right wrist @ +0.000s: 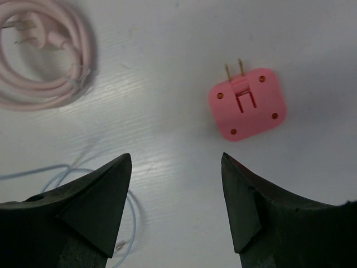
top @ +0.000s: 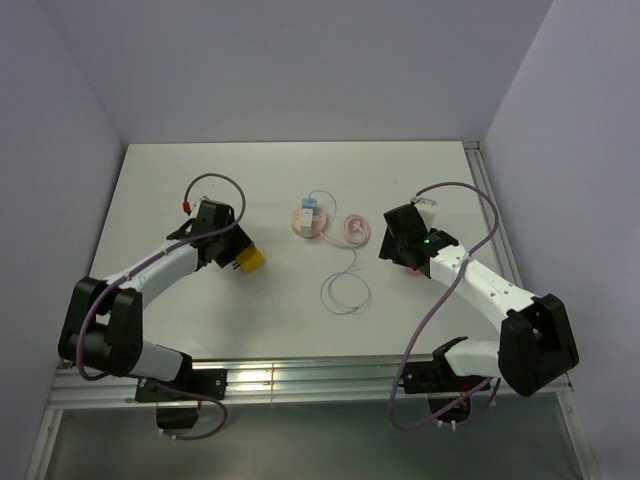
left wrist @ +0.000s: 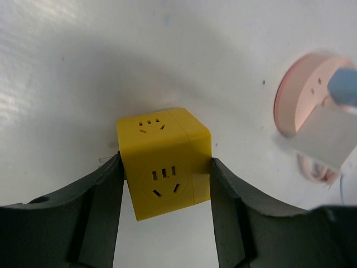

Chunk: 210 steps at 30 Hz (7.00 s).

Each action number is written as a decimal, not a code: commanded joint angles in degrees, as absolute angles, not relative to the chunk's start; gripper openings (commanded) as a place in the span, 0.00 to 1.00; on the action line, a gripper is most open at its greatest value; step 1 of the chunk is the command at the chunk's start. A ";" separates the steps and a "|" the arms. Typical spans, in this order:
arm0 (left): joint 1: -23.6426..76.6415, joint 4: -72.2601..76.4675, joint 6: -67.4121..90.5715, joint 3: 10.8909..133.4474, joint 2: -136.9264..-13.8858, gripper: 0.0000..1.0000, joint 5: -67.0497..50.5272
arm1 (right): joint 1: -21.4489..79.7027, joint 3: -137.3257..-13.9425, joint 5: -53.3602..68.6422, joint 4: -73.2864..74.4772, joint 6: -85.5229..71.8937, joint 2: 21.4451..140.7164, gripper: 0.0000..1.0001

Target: Insert the plug

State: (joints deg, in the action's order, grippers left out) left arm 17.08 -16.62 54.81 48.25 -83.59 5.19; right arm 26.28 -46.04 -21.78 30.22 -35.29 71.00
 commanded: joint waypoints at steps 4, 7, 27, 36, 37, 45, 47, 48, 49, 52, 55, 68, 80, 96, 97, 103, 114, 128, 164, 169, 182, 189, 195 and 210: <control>20.48 -20.13 57.13 40.09 -75.25 0.11 6.33 | 20.22 -49.22 -25.22 29.71 -35.16 74.79 0.75; 21.09 -19.78 57.39 37.71 -72.34 0.21 4.84 | 17.59 -48.08 -25.75 29.62 -34.89 76.11 0.79; 28.65 -16.70 57.57 38.06 -74.71 0.68 2.90 | 8.00 -47.99 -17.31 23.91 -34.89 85.78 0.90; 29.62 -21.88 58.10 39.20 -66.02 0.72 5.44 | 7.82 -48.52 -16.44 23.82 -35.77 89.64 0.87; 29.62 -22.49 58.36 39.29 -63.74 0.73 5.80 | 7.91 -48.60 -15.91 23.73 -35.95 89.91 0.86; 29.71 -26.72 56.43 41.75 -52.23 0.74 7.04 | 7.91 -45.71 -11.61 20.92 -36.12 88.77 0.71; 29.71 -25.76 55.64 41.40 -50.02 0.73 5.37 | 7.82 -45.18 -11.08 20.48 -35.69 87.19 0.57; 29.71 -25.23 55.46 41.14 -48.27 0.73 4.93 | 7.82 -44.83 -10.90 20.22 -35.07 86.40 0.49; 29.71 -24.27 55.46 40.61 -47.47 0.73 4.57 | 7.82 -44.56 -10.99 19.95 -35.07 84.83 0.39; 29.71 -22.86 55.46 40.17 -45.79 0.73 2.82 | 7.82 -44.47 -10.90 20.65 -34.10 82.80 0.09; 29.79 -21.63 55.11 39.90 -45.96 0.72 0.89 | 7.91 -45.00 -7.67 20.40 -32.35 80.35 0.00; 29.97 -13.18 47.91 44.03 -53.26 0.71 -18.01 | 30.65 -47.37 3.69 18.28 -17.85 60.74 0.00; 32.07 -11.86 50.18 44.47 -55.01 0.78 -23.04 | 51.93 -47.90 1.59 15.47 -10.29 60.47 0.00; 45.88 -9.15 51.33 46.58 -66.35 0.74 -19.95 | 58.18 -45.00 0.09 11.52 -10.19 60.30 0.00; 46.14 -9.05 51.42 46.67 -66.71 0.73 -19.60 | 58.27 -44.83 0.09 11.34 -10.28 60.03 0.00; 46.76 -6.52 52.38 46.50 -69.08 0.58 -20.74 | 58.53 -44.03 0.97 10.46 -10.55 58.89 0.00; 47.46 -7.21 51.50 47.02 -67.42 0.00 -15.93 | 58.62 -42.37 1.41 10.11 -11.86 57.75 0.50; 47.55 -4.40 48.69 39.47 -48.97 0.00 -0.70 | 57.57 -43.94 3.51 14.85 -19.77 51.07 0.91; 47.46 18.37 50.19 29.53 -37.62 0.00 -26.37 | 53.00 -42.45 32.43 -6.86 -28.66 52.82 0.12; 47.55 10.66 46.85 32.07 -37.00 0.22 -23.21 | 52.74 -42.62 33.05 -4.23 -26.55 51.68 0.00; 47.55 -1.06 39.64 35.07 -28.21 0.78 -10.98 | 49.75 -43.42 39.11 -1.58 -25.31 52.91 0.00; 47.46 3.52 39.20 32.96 -30.76 0.62 -14.77 | 49.66 -45.61 41.75 -1.05 -25.84 55.37 0.00; 47.46 4.22 39.55 33.13 -30.94 0.56 -17.13 | 49.66 -45.97 42.28 -0.44 -25.31 55.55 0.00; 47.46 3.96 40.96 33.05 -33.31 0.35 -20.12 | 49.04 -45.53 44.03 -1.85 -26.02 57.04 0.00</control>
State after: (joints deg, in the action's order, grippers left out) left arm 47.31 2.04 40.99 32.82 -33.06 -18.44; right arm 49.60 -43.11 42.92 0.64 -25.91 57.10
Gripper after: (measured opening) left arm 0.369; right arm 0.264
